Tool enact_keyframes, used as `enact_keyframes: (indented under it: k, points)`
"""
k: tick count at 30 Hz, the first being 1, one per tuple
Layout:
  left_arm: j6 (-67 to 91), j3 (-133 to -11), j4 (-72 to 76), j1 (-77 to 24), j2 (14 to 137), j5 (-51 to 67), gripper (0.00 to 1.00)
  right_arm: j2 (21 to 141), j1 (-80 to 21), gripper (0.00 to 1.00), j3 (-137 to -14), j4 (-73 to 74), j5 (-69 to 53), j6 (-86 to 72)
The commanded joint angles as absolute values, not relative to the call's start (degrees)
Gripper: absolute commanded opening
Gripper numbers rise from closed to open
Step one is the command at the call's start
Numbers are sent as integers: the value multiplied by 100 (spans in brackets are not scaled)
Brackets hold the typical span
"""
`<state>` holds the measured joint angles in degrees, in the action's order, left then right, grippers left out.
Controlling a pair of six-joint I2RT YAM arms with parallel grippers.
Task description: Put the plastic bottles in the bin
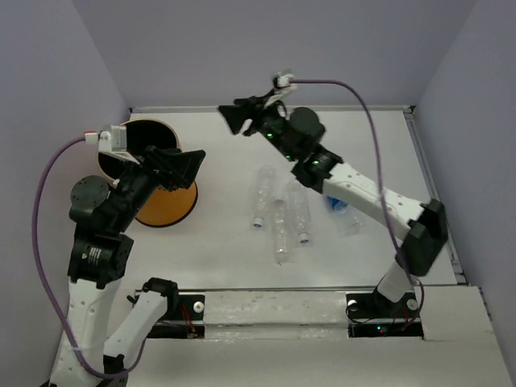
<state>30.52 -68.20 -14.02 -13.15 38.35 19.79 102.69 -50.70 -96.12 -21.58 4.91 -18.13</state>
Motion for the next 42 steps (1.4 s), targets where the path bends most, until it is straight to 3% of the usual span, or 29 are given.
enact_keyframes:
  k: [1, 3, 5, 9, 12, 16, 19, 31, 37, 42]
  points:
    - [3375, -6172, -810, -1432, 4288, 2346, 99, 8493, -4237, 41, -7501, -1391, 623, -2398]
    - [3375, -5855, -599, -1660, 4508, 2129, 99, 8009, -4105, 29, -6693, -1012, 773, -2531]
    - [3262, -5757, -571, -2640, 5121, 1298, 99, 7308, -3965, 26, -5585, -564, 1001, -2802]
    - [3129, -5923, -589, -3436, 6010, 72, 99, 6172, -3718, 26, -4379, -36, 1002, -3032]
    - [3006, -6187, -668, -3866, 6633, -649, 99, 5652, -3718, 34, -4044, 684, 1212, -3041]
    - [2848, -6564, -738, -4200, 7469, -1299, 99, 5371, -3665, 57, -3771, 1072, 1450, -3094]
    - [2664, -6854, -799, -4236, 8266, -1485, 99, 5248, -3612, 64, -3665, 1169, 1450, -3094]
    - [2057, -8332, -1222, -4175, 10767, -2206, 99, 4720, -3612, 65, -3560, 1468, 1397, -2953]
    - [1960, -8508, -1117, -3947, 11276, -2171, 88, 4781, -3612, 79, -4068, 2038, 1801, -2637]
    - [1934, -8253, -897, -3806, 11390, -1872, 77, 5264, -3560, 85, -4508, 2145, 2179, -2487]
